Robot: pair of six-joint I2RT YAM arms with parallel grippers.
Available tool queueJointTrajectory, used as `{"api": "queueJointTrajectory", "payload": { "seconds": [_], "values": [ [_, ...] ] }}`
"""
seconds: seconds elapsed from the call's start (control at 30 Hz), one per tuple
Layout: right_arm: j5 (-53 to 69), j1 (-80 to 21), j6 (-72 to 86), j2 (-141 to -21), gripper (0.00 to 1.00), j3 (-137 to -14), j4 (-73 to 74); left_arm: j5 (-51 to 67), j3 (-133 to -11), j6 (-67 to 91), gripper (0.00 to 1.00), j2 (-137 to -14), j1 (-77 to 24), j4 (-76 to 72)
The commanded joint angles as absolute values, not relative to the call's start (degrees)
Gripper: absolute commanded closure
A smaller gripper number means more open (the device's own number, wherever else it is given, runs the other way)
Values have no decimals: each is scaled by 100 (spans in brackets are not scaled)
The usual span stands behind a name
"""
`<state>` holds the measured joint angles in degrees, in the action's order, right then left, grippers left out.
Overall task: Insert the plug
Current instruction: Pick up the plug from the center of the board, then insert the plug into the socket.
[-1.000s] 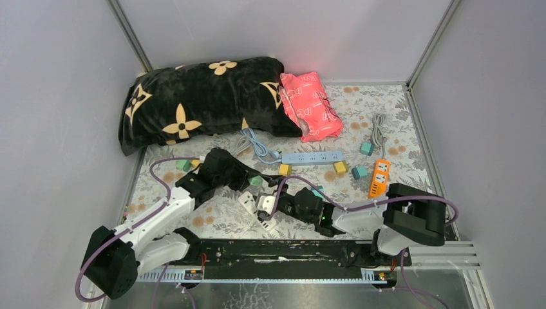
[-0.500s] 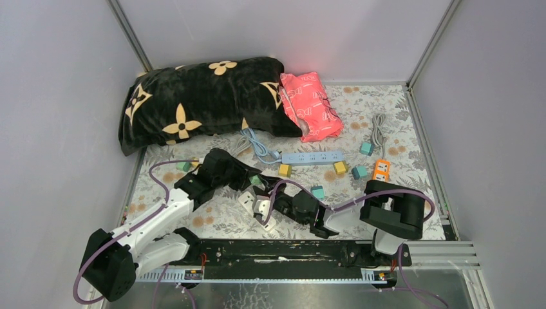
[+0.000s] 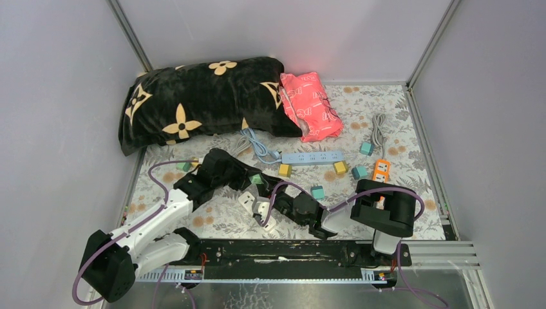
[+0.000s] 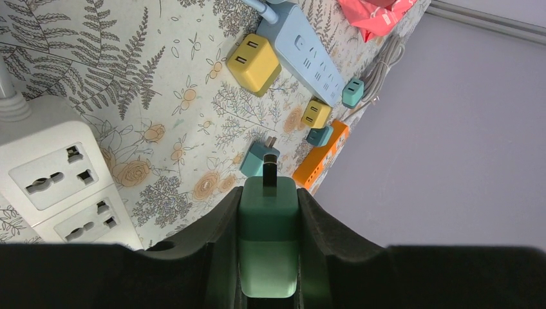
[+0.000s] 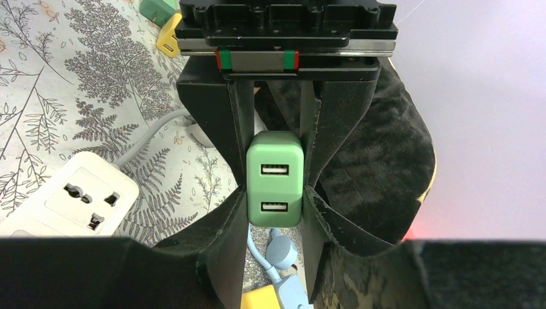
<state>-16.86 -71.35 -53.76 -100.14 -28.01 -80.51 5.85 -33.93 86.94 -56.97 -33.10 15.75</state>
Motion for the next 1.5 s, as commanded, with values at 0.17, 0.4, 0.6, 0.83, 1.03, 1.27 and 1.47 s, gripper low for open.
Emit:
{"api": "queueJointTrajectory", "payload": {
  "seconds": [0.17, 0.4, 0.6, 0.83, 1.03, 1.27, 1.47],
  "values": [
    [-1926, -7128, -5241, -9984, 91, -2911, -8086, 732, -3479, 8660, 75, -5558, -3445, 1160],
    [-1684, -7128, -4643, -9305, 100, -2909, -7123, 197, -3364, 8289, 41, -5287, -3437, 1500],
    [-1390, -7128, -3933, -8598, 100, -3240, -5424, -282, -3563, 7746, 27, -5204, -3423, 2108],
    [-1432, -7119, -3028, -8133, 100, -3884, -3599, -812, -3843, 6933, 17, -5146, -3378, 2901],
    [-1348, -6969, -2068, -7891, 100, -4537, -1763, -880, -3542, 6571, 17, -4734, -3224, 3375],
    [-1131, -6630, -1022, -7831, 100, -5280, -169, -535, -3127, 6475, 18, -4530, -3129, 3542],
    [-995, -6520, -272, -8085, 100, -5944, 973, -104, -2806, 6510, 23, -4879, -3131, 3247]
  ]
}}
